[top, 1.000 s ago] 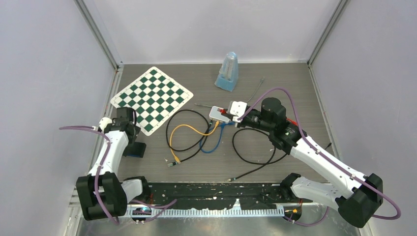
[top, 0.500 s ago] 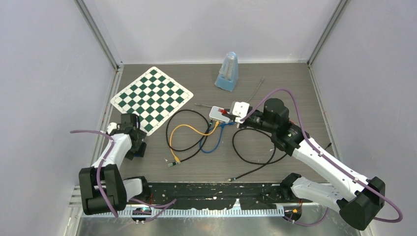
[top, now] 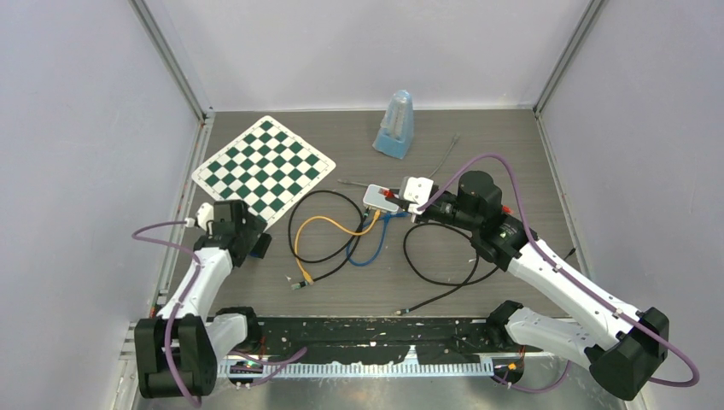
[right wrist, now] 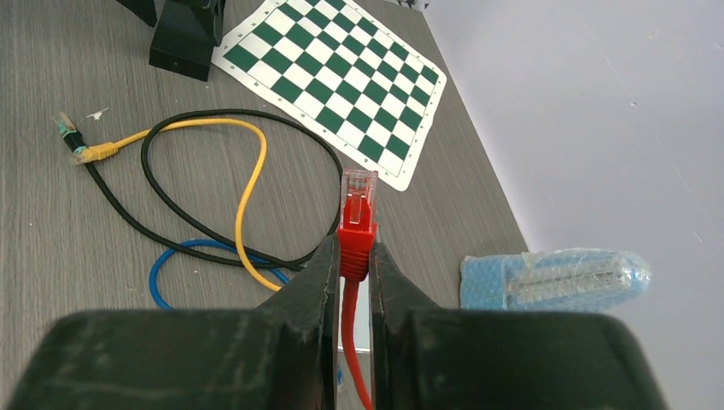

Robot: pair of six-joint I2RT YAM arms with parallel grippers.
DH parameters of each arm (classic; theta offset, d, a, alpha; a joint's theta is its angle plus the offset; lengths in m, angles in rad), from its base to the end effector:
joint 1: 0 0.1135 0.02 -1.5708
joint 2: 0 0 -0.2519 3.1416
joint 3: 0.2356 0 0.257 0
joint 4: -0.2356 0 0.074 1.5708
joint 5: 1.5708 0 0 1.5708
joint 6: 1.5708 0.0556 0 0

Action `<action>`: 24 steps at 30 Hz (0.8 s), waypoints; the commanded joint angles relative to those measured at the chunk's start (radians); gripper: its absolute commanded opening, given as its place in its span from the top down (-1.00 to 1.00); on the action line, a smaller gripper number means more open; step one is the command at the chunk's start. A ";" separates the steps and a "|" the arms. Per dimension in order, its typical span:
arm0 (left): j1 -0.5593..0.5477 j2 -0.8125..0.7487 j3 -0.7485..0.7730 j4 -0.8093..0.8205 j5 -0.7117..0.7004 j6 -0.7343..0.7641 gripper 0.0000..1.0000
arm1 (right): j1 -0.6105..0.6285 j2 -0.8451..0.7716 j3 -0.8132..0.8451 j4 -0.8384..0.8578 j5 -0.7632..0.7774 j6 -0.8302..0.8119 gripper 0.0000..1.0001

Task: Insert the plug into the switch port
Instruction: Move the switch port to the center of the board.

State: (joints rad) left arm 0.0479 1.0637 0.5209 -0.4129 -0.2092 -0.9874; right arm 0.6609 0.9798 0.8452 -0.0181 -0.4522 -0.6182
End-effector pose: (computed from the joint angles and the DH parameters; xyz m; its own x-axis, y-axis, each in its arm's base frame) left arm 0.2159 0.0219 0.1511 -0.3104 -0.8322 -0.4594 -0.7726 0.5024 -0.3882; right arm 0.1887 0.1775 0.3297 0.4197 -0.3340 -0.8440 -0.7974 0.3085 -0.5187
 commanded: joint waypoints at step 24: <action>0.314 0.400 0.426 -0.037 -0.058 0.214 0.05 | 0.000 -0.036 0.014 0.024 -0.031 0.001 0.90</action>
State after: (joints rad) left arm 0.3363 1.4418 0.9203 -0.4553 -0.2653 -0.8127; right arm 0.6609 0.9596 0.8452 -0.0319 -0.4736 -0.6182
